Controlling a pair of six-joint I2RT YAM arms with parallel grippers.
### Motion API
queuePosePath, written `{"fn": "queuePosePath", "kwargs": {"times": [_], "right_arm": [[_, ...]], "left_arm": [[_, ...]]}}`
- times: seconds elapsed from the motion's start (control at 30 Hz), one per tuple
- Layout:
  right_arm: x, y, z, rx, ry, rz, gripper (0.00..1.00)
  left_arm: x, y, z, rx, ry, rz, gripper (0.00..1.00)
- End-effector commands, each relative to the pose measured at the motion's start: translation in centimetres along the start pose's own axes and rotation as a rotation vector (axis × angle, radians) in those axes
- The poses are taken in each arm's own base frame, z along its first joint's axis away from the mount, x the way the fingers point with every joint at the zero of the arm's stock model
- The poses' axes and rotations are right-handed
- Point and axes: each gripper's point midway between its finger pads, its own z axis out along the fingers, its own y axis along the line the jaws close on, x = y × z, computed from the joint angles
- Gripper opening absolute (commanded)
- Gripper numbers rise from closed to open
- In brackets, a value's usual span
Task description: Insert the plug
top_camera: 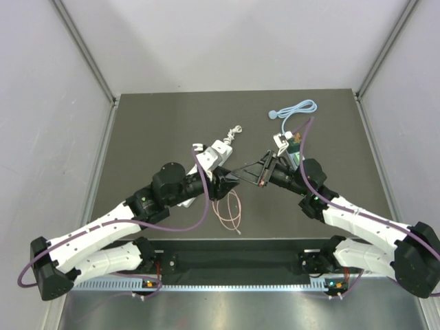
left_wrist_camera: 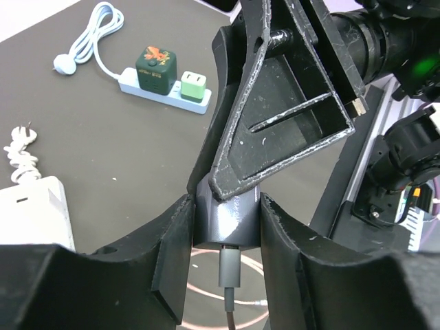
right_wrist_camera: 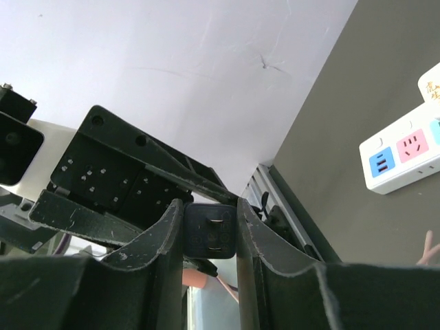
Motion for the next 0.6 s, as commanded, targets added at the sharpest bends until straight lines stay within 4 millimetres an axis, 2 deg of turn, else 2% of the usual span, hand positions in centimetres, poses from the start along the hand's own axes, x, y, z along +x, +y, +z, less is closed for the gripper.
{"fn": "queuePosePath", "kwargs": {"times": [0.0,0.03,0.13,0.17,0.2,0.23,0.27,0.33,0.57], "right_arm": [[-0.12,3.33,-0.36,-0.124,0.002,-0.031,0.00],[-0.17,3.42,-0.44,-0.126,0.000,-0.029,0.00],[-0.21,3.60,-0.62,-0.130,-0.006,-0.031,0.00],[-0.14,3.53,-0.70,-0.128,-0.006,-0.028,0.00],[-0.19,3.59,-0.75,-0.130,-0.009,-0.029,0.00],[-0.20,3.71,-0.83,-0.134,-0.011,-0.030,0.00],[-0.21,3.70,-0.86,-0.133,-0.012,-0.029,0.00],[-0.21,3.89,-0.95,-0.142,-0.014,-0.028,0.00],[-0.18,4.13,-1.20,-0.148,-0.016,-0.025,0.00]], "left_arm": [[-2.58,-1.08,-0.17,0.050,-0.099,-0.003,0.44],[-2.52,-1.09,-0.10,0.053,-0.097,-0.001,0.35],[-2.16,-1.33,-0.07,0.065,-0.083,-0.007,0.19],[-2.17,-1.29,-0.10,0.064,-0.083,-0.010,0.19],[-2.17,-1.27,-0.07,0.060,-0.082,-0.012,0.20],[-2.11,-1.22,-0.11,0.057,-0.079,-0.014,0.31],[-2.14,-1.10,-0.18,0.051,-0.080,-0.016,0.37],[-2.18,-0.82,-0.31,0.034,-0.082,-0.015,0.42],[-2.33,-0.37,-1.02,0.007,-0.095,-0.003,0.43]]}}
